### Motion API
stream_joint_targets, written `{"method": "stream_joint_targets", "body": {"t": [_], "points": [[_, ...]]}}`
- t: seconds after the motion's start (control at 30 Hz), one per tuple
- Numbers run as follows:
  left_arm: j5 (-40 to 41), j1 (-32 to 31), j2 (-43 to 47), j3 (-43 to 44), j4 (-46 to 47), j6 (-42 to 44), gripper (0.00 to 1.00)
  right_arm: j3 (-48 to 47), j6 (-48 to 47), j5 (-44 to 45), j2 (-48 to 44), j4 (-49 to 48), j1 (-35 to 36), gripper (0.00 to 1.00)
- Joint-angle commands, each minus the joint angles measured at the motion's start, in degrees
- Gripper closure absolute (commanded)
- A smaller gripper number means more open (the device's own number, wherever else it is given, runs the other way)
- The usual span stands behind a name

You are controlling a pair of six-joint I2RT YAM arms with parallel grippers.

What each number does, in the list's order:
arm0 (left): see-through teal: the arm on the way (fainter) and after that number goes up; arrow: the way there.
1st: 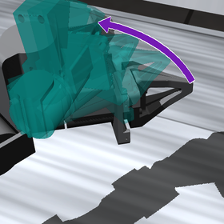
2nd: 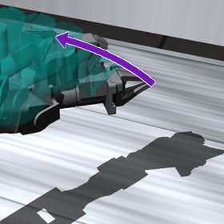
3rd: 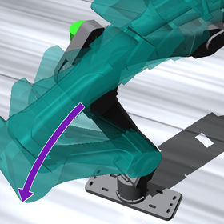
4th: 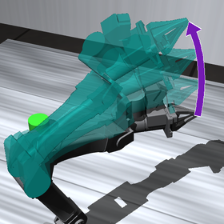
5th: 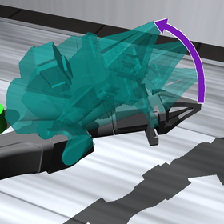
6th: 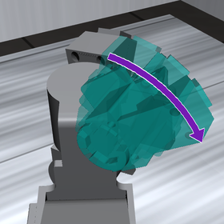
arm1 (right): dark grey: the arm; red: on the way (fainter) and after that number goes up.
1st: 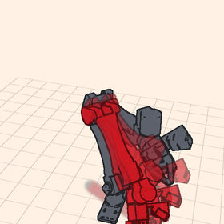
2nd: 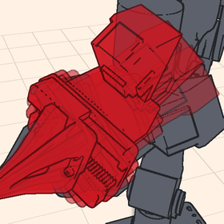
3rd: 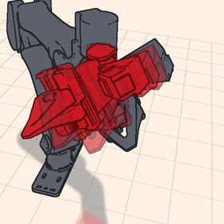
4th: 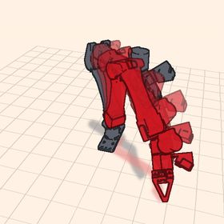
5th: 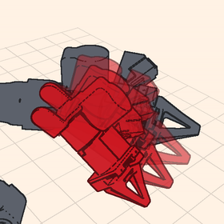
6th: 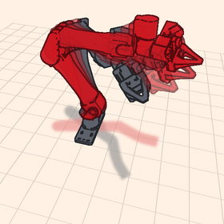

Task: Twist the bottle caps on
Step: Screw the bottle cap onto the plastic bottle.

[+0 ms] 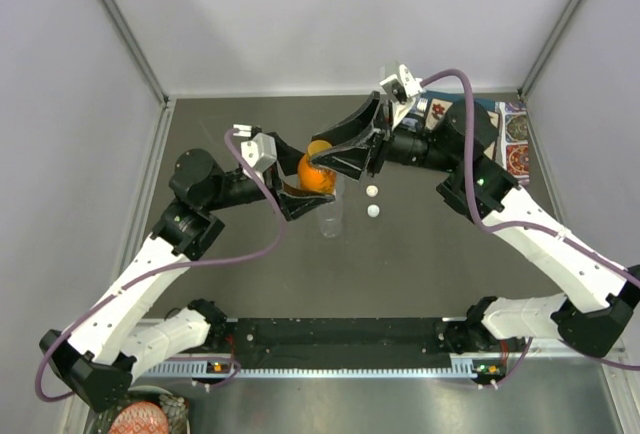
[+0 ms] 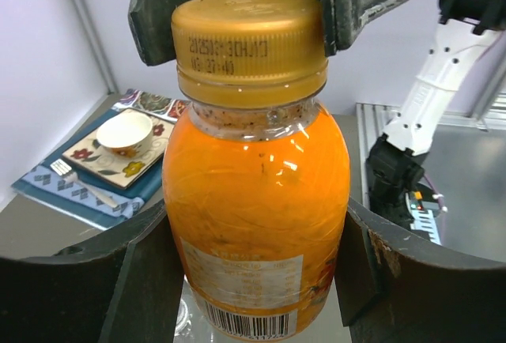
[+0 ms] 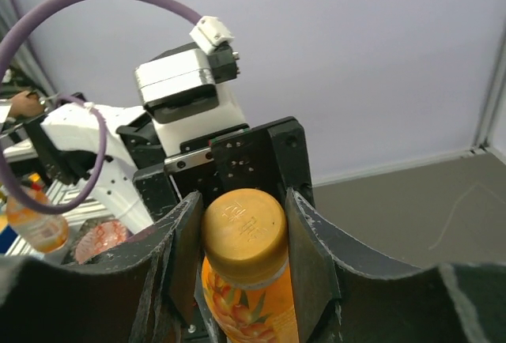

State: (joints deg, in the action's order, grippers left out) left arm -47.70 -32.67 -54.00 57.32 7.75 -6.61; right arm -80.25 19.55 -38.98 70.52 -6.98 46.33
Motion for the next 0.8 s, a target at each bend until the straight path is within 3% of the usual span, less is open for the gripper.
{"method": "stream_joint_targets", "body": {"t": [0.0,0.1,0.3,0.43,0.5,0.53,0.63,0.77], "points": [[15.4,1.0,0.6,3.0,-0.5,4.2,1.00,-0.2,-0.6,6.5,0.0,8.4,2.4,1.00],[20.3,1.0,0.6,2.8,-2.1,5.8,1.00,-2.5,-2.8,15.2,0.8,13.4,5.2,1.00],[27.8,1.0,0.9,2.5,-4.5,8.6,1.00,-6.9,-2.9,41.6,5.1,22.0,12.3,1.00],[28.3,1.0,1.4,2.2,-4.9,8.6,1.00,-7.8,-3.5,49.9,7.0,22.1,15.5,1.00],[28.0,1.0,1.5,2.0,-4.9,8.6,1.00,-9.1,-3.9,52.0,7.7,22.0,16.6,0.90],[28.0,1.0,1.6,1.9,-4.9,8.6,1.00,-9.8,-4.3,52.3,7.7,22.0,16.5,0.76],[27.8,1.0,2.0,1.5,-4.8,8.6,1.00,-12.6,-5.1,53.7,6.7,21.8,16.5,0.46],[24.0,1.1,2.6,-0.1,-4.0,7.6,1.00,-16.7,-7.3,52.9,4.3,21.7,16.4,0.25]]}}
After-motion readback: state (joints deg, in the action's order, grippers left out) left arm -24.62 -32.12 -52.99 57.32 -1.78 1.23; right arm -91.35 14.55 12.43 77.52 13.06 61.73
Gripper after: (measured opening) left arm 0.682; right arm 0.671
